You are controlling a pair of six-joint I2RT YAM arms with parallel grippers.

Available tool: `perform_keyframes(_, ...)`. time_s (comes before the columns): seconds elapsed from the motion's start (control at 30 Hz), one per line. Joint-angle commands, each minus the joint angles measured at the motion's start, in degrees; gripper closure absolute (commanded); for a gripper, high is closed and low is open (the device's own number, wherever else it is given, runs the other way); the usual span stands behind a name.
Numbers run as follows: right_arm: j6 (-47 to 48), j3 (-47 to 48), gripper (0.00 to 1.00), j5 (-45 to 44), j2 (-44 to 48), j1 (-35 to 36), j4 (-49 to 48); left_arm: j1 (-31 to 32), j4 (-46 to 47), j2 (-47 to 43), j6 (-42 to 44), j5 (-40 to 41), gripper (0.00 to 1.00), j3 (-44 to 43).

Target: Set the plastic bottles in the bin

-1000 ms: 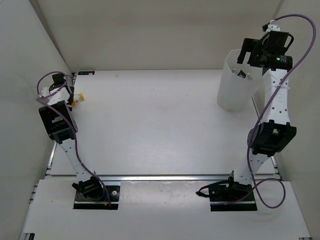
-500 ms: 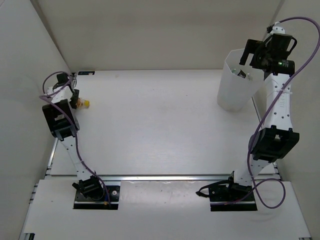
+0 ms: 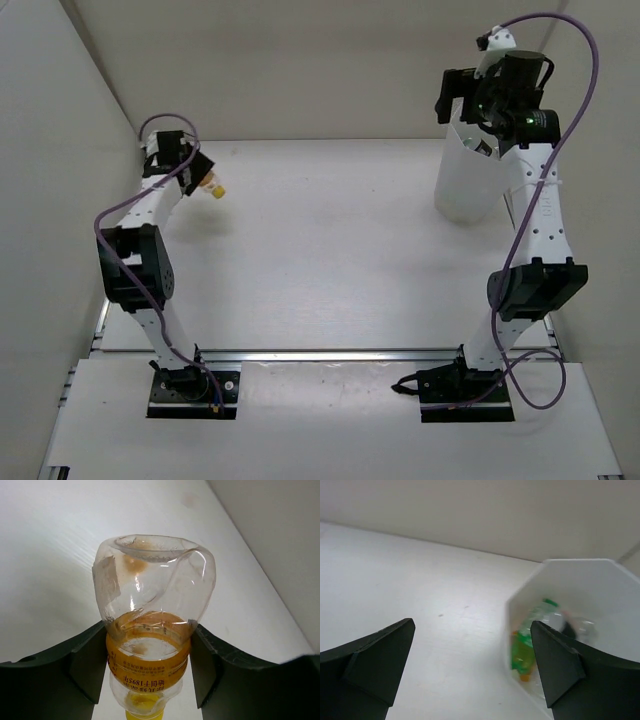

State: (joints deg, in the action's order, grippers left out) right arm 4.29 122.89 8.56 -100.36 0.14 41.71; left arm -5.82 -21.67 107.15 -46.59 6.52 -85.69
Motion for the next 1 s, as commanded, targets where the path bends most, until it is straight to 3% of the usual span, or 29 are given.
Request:
perform_keyframes(0.0,1.34,-3.61,0.02,14.07,2.36,5.37,-2.07,8.34,6.28,-8.18,8.88,-9.41,0.79,3.42)
perform_keyframes(0.17,-9.47,-22.11,0.05,37.73,4.38,9.7,-11.19,16.45,9.44,-13.36,11.26,-17.42,0.78,3.69)
perform_keyframes(0.23,-17.53,-30.55,0.05,47.3,6.74,12.5,-22.4,18.82,12.78,-14.6,10.56,-20.83,0.8,5.52)
perform_keyframes(0.33,-27.64,-43.68,0.04,51.46,9.73,16.72,-40.06,20.85,17.26,-17.85,6.7,-23.83,0.85,10.96)
perform_keyframes(0.47,-33.99,-56.16,0.03,46.91,14.75,21.56,-56.53,23.4,26.22,-23.11,0.29,-26.73,0.9,18.97)
perform_keyframes(0.67,-36.56,-66.8,0.03,39.88,18.79,27.88,-70.69,27.88,34.76,-29.01,-7.62,-29.19,0.91,28.9)
perform_keyframes(0.8,-36.2,-67.0,0.04,37.76,18.18,30.96,-69.85,29.73,42.48,-33.49,-13.6,-27.97,0.94,35.58)
perform_keyframes(0.97,-37.26,-68.84,0.06,36.71,18.88,31.23,-70.73,30.79,41.71,-37.98,-12.74,-26.83,0.96,37.78)
